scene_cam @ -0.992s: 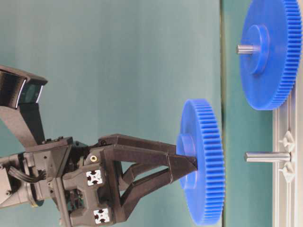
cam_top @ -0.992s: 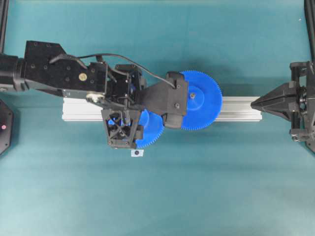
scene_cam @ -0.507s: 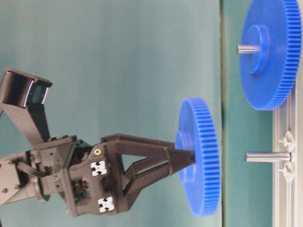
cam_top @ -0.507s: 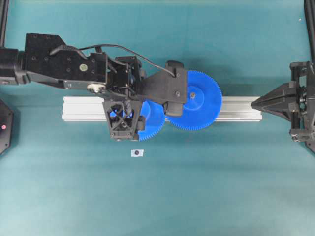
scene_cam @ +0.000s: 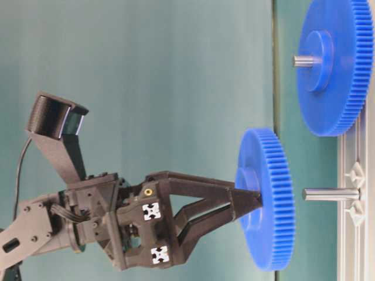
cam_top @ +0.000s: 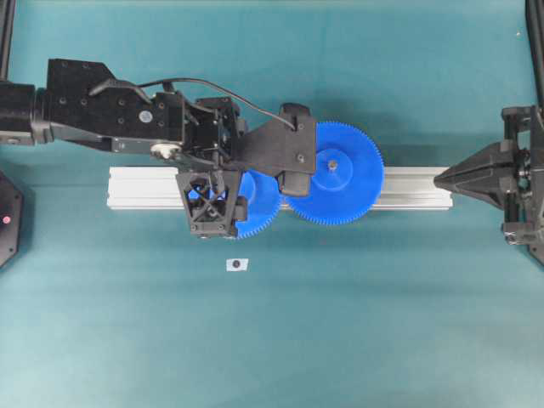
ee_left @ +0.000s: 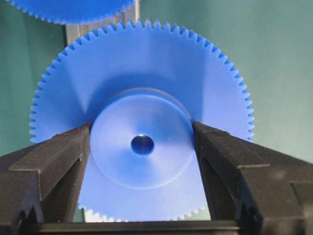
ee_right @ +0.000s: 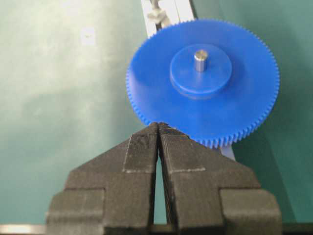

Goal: Insert the small gear onto the shaft.
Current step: 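Align the gear's hole with the shaft and lower it, meshing with the large gear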

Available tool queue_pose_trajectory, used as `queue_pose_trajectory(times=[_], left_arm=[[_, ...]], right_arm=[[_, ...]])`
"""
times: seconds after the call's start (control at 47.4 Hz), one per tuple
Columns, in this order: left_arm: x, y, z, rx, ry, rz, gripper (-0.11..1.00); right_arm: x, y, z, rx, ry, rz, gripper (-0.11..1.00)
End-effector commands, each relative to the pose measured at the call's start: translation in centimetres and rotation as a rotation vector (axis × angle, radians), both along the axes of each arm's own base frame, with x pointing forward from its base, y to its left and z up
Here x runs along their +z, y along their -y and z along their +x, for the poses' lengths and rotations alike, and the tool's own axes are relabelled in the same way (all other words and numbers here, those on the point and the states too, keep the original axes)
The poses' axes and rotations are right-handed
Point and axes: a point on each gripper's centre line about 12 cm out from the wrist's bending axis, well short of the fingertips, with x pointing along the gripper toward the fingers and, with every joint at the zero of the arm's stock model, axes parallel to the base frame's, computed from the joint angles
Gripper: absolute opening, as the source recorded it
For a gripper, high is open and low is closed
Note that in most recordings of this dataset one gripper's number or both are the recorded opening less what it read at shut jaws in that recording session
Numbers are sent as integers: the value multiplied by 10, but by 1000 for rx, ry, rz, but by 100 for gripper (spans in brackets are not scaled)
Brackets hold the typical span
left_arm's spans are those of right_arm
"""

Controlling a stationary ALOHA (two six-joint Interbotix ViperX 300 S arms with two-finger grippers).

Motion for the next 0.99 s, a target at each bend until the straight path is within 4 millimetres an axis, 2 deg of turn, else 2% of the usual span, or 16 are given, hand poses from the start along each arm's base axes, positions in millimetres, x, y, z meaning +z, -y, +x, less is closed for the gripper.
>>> queue_pose_trajectory(times=[0.0, 0.57, 0.971], left_arm=[[20, -5, -1, 9, 67, 9, 70], [2, -7, 9, 13, 59, 7, 70], [-25, -7, 6, 13, -8, 4, 70]], right_arm=[[4, 1, 2, -9, 15, 10, 8], [4, 0, 2, -7, 16, 10, 8], [4, 0, 2, -7, 15, 10, 8]])
